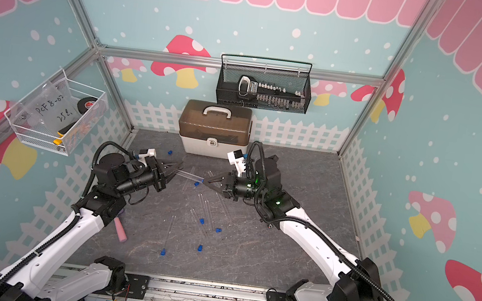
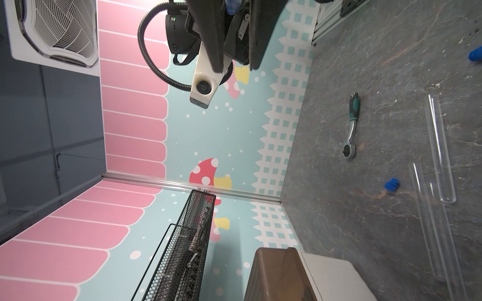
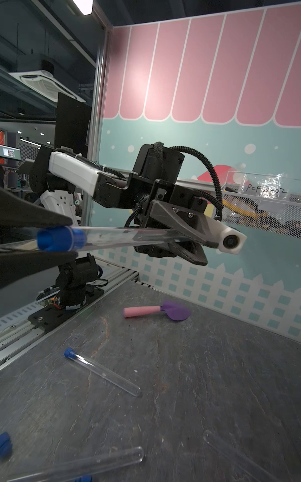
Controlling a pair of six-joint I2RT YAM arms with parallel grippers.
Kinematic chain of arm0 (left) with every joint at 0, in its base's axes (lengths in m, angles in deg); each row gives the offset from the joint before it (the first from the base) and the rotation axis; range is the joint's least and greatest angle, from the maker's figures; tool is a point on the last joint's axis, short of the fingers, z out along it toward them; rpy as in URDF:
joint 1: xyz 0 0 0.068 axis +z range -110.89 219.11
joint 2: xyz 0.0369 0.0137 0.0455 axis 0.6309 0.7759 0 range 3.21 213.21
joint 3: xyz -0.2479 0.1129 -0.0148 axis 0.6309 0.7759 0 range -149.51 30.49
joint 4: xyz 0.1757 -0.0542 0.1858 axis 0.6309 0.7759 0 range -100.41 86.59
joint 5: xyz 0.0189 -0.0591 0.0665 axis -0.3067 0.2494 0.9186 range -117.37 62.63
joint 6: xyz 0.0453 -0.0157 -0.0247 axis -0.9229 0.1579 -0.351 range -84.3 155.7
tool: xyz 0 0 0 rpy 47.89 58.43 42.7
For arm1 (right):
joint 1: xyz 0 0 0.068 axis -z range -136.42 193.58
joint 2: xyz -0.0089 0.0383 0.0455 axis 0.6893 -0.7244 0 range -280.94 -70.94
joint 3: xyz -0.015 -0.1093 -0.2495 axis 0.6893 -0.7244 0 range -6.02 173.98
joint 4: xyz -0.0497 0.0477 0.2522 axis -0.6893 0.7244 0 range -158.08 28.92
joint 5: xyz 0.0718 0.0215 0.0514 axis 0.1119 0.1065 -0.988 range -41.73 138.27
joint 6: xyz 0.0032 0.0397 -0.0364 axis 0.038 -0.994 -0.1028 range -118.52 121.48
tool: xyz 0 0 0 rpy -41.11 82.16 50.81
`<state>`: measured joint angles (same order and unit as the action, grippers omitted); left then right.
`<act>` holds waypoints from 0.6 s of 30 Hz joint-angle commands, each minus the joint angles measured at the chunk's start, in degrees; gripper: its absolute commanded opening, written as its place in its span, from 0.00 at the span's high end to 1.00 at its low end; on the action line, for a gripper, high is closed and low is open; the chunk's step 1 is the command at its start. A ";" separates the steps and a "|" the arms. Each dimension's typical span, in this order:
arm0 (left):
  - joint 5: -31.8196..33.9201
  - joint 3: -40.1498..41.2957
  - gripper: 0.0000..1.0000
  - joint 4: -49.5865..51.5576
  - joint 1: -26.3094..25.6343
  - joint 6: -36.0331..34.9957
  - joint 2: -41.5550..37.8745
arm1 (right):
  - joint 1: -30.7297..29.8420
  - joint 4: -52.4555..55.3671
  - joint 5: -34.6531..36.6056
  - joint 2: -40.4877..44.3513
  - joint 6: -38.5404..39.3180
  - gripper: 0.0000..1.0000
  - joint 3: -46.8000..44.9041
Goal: Remove stoppers from test tubes
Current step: Open the stopper on the test tube, then place the stopper at the center of the board, then place the test tube at the center of the board.
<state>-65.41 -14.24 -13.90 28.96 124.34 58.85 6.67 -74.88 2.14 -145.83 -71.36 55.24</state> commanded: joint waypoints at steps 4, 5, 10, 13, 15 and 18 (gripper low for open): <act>5.79 -2.03 1.00 4.19 5.58 -3.06 -1.22 | 1.22 7.86 -2.75 3.97 4.65 1.00 0.92; 5.79 -2.02 1.00 4.11 5.85 -3.12 -1.25 | 1.22 8.75 -3.18 3.76 5.08 1.00 1.01; 4.90 -3.31 1.00 5.17 7.10 -4.23 -0.65 | 1.22 12.47 -6.41 3.51 8.07 1.00 1.32; 3.72 -4.33 1.00 7.33 7.21 -5.86 -0.05 | 1.20 13.36 -5.97 4.14 8.70 1.00 0.16; 2.83 -5.06 1.00 13.91 7.17 -10.06 -0.06 | 1.21 17.64 -4.62 3.90 11.60 1.00 -0.39; 3.50 -3.12 1.00 27.26 6.97 -17.48 -1.20 | 1.13 26.72 -1.12 3.77 18.09 1.00 -1.03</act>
<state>-61.78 -18.07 0.07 35.85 114.57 58.52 7.92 -57.07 -1.45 -143.10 -59.86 55.37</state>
